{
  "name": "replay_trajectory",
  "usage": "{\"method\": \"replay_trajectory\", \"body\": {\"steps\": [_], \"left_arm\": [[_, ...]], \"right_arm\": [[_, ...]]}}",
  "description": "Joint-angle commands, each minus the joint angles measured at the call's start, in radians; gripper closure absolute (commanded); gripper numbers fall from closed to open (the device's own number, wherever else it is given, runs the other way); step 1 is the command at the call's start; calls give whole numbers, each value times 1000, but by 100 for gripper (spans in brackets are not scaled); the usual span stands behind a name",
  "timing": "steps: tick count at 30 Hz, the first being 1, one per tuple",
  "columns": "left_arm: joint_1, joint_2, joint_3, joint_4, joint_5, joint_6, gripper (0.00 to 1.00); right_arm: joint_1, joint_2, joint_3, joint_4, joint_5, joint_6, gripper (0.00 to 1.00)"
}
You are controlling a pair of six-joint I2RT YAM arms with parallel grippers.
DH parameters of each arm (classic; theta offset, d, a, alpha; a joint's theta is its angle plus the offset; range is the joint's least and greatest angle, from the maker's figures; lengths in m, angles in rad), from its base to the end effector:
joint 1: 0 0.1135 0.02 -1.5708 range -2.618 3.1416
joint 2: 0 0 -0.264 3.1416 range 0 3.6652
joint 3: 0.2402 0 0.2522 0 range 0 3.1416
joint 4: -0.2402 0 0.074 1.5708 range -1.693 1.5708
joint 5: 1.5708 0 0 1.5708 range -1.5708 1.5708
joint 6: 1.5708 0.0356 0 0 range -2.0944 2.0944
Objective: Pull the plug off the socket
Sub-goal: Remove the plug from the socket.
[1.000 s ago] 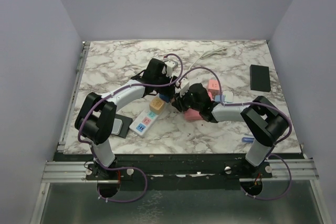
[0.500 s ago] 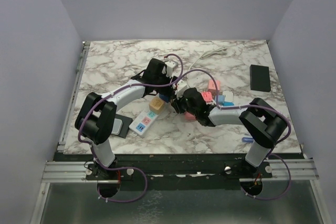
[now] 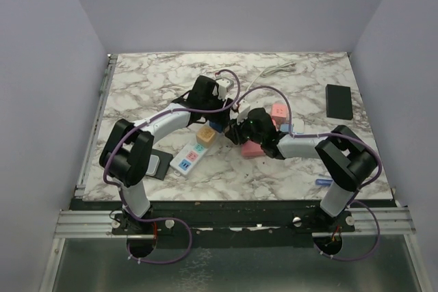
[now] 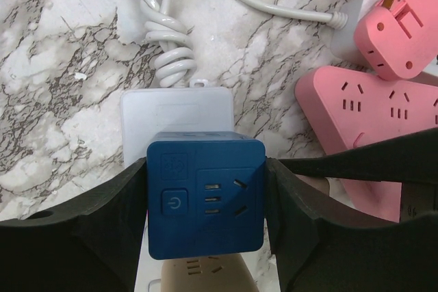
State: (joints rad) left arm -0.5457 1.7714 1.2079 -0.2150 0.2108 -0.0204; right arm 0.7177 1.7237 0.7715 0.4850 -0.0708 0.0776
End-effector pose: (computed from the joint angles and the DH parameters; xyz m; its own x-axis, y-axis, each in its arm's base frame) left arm 0.3288 -0.2084 0.2157 -0.6130 0.3489 -0.7088 0.6225 0.7658 -0.1614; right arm 0.2612 0.2314 0.1603 -0.3928 -0.2403 -0.8877 -0.6752 0.7307 0.1010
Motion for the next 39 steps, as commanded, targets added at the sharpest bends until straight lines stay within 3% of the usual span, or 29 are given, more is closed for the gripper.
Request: {"method": "replay_trajectory", "body": {"steps": [1, 8, 16, 39], "left_arm": [[-10, 82, -45, -170, -11, 44, 100], [-11, 83, -45, -170, 0, 47, 100], [-11, 88, -43, -170, -7, 43, 100], [-11, 112, -30, -186, -66, 36, 100]], "right_arm": [[-92, -46, -3, 62, -84, 50, 100], [-167, -22, 21, 49, -229, 51, 100], [-169, -24, 30, 33, -244, 20, 100], [56, -48, 12, -21, 170, -56, 100]]}}
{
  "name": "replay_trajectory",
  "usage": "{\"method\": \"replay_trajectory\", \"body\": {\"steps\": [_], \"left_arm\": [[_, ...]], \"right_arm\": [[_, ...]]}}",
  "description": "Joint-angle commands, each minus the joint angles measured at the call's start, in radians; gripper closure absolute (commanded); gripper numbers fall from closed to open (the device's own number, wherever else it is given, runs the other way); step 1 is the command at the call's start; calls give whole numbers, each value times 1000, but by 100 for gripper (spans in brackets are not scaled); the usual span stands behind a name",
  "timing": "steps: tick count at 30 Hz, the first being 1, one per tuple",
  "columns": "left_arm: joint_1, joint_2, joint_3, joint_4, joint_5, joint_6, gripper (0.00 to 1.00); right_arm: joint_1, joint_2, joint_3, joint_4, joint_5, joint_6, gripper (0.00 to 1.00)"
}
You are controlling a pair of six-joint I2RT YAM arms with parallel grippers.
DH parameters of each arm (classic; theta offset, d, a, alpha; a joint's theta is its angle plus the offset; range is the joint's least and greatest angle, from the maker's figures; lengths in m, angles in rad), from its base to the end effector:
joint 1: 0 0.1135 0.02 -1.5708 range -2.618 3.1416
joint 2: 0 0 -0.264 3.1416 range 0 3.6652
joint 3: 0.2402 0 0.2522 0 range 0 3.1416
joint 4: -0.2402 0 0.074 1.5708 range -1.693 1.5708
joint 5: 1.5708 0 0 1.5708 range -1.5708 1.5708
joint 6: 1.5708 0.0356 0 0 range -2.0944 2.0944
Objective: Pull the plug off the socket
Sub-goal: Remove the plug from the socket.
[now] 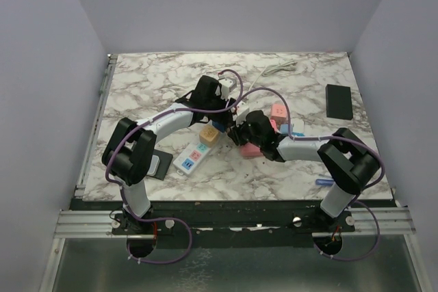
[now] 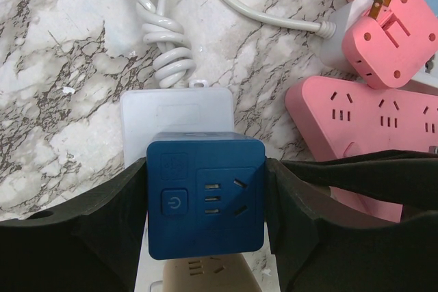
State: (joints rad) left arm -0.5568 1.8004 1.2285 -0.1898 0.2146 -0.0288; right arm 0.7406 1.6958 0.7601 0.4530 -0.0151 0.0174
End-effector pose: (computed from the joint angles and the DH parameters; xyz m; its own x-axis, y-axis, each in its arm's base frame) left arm 0.3332 -0.2164 0.2134 -0.6043 0.3430 -0.7191 0.6301 0.7582 -0.1678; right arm 0.2532 0.2322 0.1630 -0.3544 -0.3005 -0.8855 -0.6785 0.7343 0.0224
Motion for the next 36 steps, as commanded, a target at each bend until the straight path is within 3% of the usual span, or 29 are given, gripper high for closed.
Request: {"method": "replay_trajectory", "body": {"steps": [1, 14, 19, 26, 36], "left_arm": [[0, 83, -50, -212, -69, 44, 100], [0, 79, -52, -215, -71, 49, 100], [0, 77, -54, -218, -82, 55, 100], [0, 75, -54, -218, -63, 61, 100], [0, 82, -52, -220, -70, 57, 100]], "right_arm": [[39, -18, 28, 9, 123, 9, 100], [26, -37, 63, -35, 134, 24, 100], [-43, -59, 58, -40, 29, 32, 99], [-173, -34, 66, -42, -250, 8, 100], [-190, -29, 87, -61, -271, -27, 99]]}}
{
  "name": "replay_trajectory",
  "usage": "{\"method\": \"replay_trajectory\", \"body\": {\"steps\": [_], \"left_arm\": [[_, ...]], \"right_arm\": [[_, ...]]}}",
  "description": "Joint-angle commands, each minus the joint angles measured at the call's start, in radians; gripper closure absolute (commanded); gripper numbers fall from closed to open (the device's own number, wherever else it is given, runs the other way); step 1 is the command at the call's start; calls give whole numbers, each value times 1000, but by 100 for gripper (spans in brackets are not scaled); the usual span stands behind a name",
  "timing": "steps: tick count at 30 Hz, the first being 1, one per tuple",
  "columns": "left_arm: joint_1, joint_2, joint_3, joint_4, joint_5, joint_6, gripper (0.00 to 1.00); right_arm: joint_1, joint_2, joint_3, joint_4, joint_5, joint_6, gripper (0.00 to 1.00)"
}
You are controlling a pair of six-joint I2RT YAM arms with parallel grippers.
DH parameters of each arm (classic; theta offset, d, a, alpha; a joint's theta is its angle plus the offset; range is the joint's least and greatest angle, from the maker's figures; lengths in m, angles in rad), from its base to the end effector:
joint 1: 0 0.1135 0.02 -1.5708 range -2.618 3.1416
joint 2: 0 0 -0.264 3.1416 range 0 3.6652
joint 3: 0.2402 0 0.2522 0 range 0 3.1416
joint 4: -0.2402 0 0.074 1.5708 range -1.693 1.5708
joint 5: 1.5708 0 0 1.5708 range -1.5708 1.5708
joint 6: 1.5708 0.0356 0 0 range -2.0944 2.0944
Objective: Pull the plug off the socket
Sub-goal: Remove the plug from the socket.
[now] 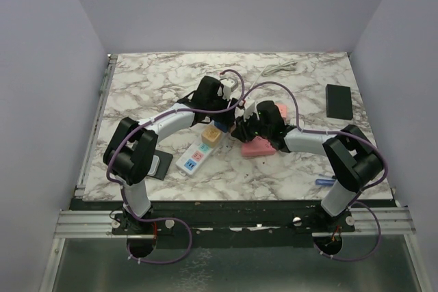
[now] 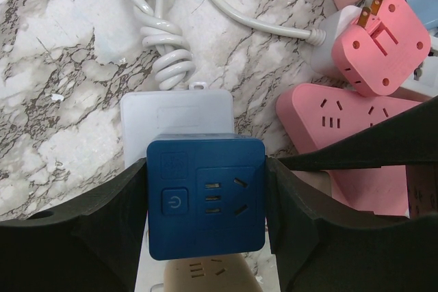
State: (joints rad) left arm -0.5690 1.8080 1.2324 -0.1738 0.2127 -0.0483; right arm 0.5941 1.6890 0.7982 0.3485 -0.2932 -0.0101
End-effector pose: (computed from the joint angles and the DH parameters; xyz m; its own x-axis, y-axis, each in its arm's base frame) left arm 0.3328 -0.2218 0.2130 -0.6049 0.3309 -0.7243 0.6284 0.7570 -0.1790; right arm 0.2796 0.2013 0.1671 -0.4202 -0.2955 -0.8580 -0.7453 0.6518 0.1405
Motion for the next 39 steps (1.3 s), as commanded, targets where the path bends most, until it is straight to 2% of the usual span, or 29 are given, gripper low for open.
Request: {"method": "replay_trajectory", "body": {"steps": [1, 15, 21, 24, 29, 35, 39], "left_arm": [[12, 74, -56, -237, -72, 76, 100], [12, 88, -50, -246, -109, 65, 100], [12, 90, -50, -248, -110, 65, 100], [12, 90, -50, -248, -108, 67, 100], [12, 88, -51, -248, -97, 70, 100], [12, 85, -53, -248, -96, 75, 100], [12, 86, -53, -248, -93, 76, 100]], "right_arm": [[-42, -24, 46, 46, 11, 4, 99], [144, -48, 17, 47, 341, 7, 99], [191, -29, 40, 28, 403, 7, 100], [194, -40, 35, 36, 415, 60, 100], [180, -53, 31, 40, 394, 56, 99], [113, -76, 20, 47, 303, 71, 99], [49, -78, 15, 52, 180, 81, 99]]}}
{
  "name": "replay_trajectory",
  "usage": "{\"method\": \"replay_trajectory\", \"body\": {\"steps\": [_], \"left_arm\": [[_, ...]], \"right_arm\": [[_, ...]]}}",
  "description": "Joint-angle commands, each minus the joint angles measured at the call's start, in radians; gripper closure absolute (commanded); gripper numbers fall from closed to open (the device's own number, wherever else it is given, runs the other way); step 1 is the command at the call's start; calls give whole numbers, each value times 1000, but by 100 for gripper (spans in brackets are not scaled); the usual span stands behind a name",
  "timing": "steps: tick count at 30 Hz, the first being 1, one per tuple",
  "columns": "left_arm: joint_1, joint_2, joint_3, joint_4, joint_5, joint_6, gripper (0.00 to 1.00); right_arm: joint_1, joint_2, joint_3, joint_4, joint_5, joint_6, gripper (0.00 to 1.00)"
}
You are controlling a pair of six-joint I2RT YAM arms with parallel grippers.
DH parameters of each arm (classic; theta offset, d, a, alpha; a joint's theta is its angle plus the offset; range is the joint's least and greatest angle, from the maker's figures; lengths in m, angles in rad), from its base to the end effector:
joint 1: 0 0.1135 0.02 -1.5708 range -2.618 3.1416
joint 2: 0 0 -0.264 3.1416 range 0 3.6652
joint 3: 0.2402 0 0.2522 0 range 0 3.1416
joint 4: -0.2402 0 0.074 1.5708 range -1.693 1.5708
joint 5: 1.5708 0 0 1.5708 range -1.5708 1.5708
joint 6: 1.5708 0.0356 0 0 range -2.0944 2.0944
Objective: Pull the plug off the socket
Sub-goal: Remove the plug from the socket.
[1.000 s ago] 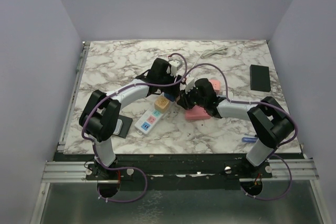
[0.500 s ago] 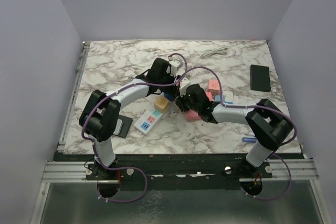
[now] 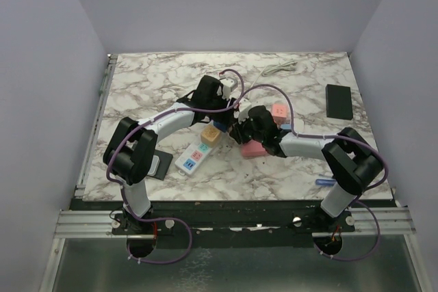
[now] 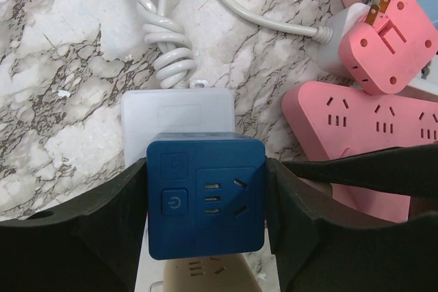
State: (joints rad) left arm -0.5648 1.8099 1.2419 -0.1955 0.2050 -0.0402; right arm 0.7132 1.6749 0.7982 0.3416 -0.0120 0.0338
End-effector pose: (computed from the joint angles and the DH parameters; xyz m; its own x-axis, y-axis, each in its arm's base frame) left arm 0.3339 -0.2202 0.2135 -0.6096 0.3397 -0.7162 0.6243 0.7626 -0.1697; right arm 0.2603 0.2257 0.1703 -0.4078 -0.3081 -0.8595 -0.6486 0.7603 0.0352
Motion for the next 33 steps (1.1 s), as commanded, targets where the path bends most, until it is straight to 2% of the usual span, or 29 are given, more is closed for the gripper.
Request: {"method": "replay_trajectory", "body": {"steps": [1, 6, 14, 21, 33], "left_arm": [[8, 85, -62, -226, -82, 68, 100], [8, 83, -62, -226, -75, 74, 100], [7, 86, -61, -226, -75, 75, 100], [8, 94, -59, -227, -94, 67, 100], [8, 100, -56, -232, -107, 62, 100]], "right_arm": [[-89, -61, 14, 63, -133, 44, 99], [-180, -35, 8, 96, -322, 68, 100], [-210, -17, 27, 83, -386, 41, 99], [-191, -41, 19, 54, -325, 26, 99], [-8, -89, -32, 78, -46, -3, 99]]}}
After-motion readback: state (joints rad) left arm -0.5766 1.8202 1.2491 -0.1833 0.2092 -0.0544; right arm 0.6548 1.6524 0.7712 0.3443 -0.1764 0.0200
